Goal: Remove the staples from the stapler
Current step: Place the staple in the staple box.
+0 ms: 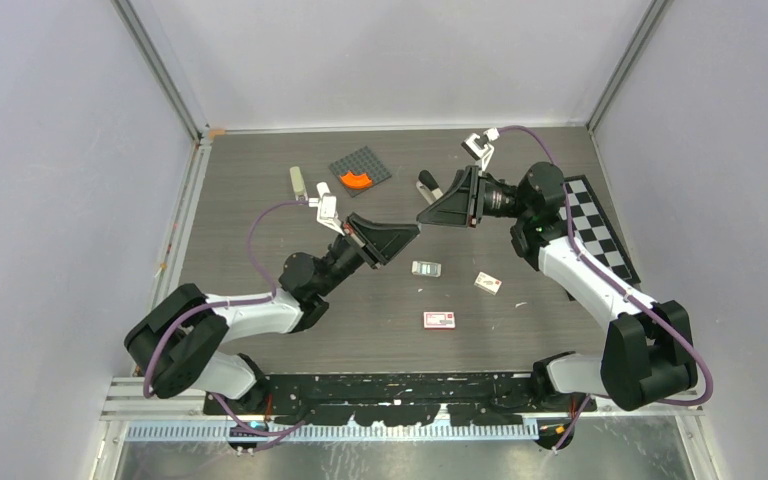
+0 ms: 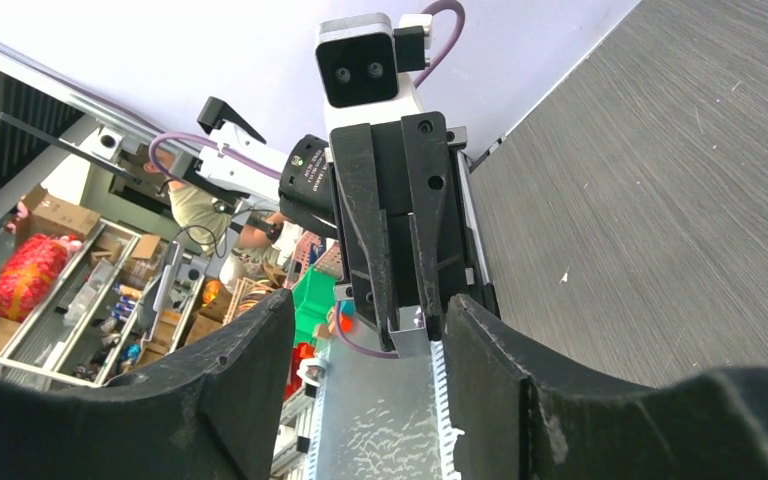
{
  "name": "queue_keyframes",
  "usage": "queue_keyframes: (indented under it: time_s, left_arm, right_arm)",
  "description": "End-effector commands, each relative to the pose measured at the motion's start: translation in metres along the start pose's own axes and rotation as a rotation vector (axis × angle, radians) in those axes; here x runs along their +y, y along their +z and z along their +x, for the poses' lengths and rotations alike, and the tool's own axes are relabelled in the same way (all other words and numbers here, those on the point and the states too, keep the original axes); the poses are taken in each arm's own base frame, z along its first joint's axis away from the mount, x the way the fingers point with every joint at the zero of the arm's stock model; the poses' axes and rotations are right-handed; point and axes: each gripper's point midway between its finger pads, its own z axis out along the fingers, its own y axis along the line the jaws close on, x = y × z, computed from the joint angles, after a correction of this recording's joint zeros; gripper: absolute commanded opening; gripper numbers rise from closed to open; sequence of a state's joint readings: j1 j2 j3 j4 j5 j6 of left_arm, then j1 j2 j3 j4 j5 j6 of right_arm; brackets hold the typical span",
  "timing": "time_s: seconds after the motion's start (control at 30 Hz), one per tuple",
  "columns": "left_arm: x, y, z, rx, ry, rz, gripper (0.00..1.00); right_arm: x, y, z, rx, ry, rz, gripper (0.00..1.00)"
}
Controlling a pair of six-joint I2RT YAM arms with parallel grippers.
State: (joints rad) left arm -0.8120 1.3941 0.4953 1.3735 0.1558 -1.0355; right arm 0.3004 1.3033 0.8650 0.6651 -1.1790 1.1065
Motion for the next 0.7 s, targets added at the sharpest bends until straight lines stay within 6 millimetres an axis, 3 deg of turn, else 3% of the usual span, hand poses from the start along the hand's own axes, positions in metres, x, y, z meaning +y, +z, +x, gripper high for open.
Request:
queue_keyframes:
  time_s: [0.0, 0.37, 0.67]
  left_arm:
    - [-0.0182, 0.0109, -0.0194, -0.068, 0.008, 0.064, 0.10]
    - [-0.0143, 0.0097, -0.0202, -0.079, 0.006, 0.048, 0.10]
    - [-0.0112, 0.0074, -0.0194, -0.081, 0.005, 0.036, 0.10]
  right_arm:
    - [0.0076, 0.0036, -0.0057, -0.016, -0.030, -0.025, 0.61]
    - [0.0052, 0.0066, -0.0024, -0.006, -0.019, -0.026, 0.34]
    - [0.0027, 0.0067, 0.0007, 0.002, -0.047, -0.004, 0.27]
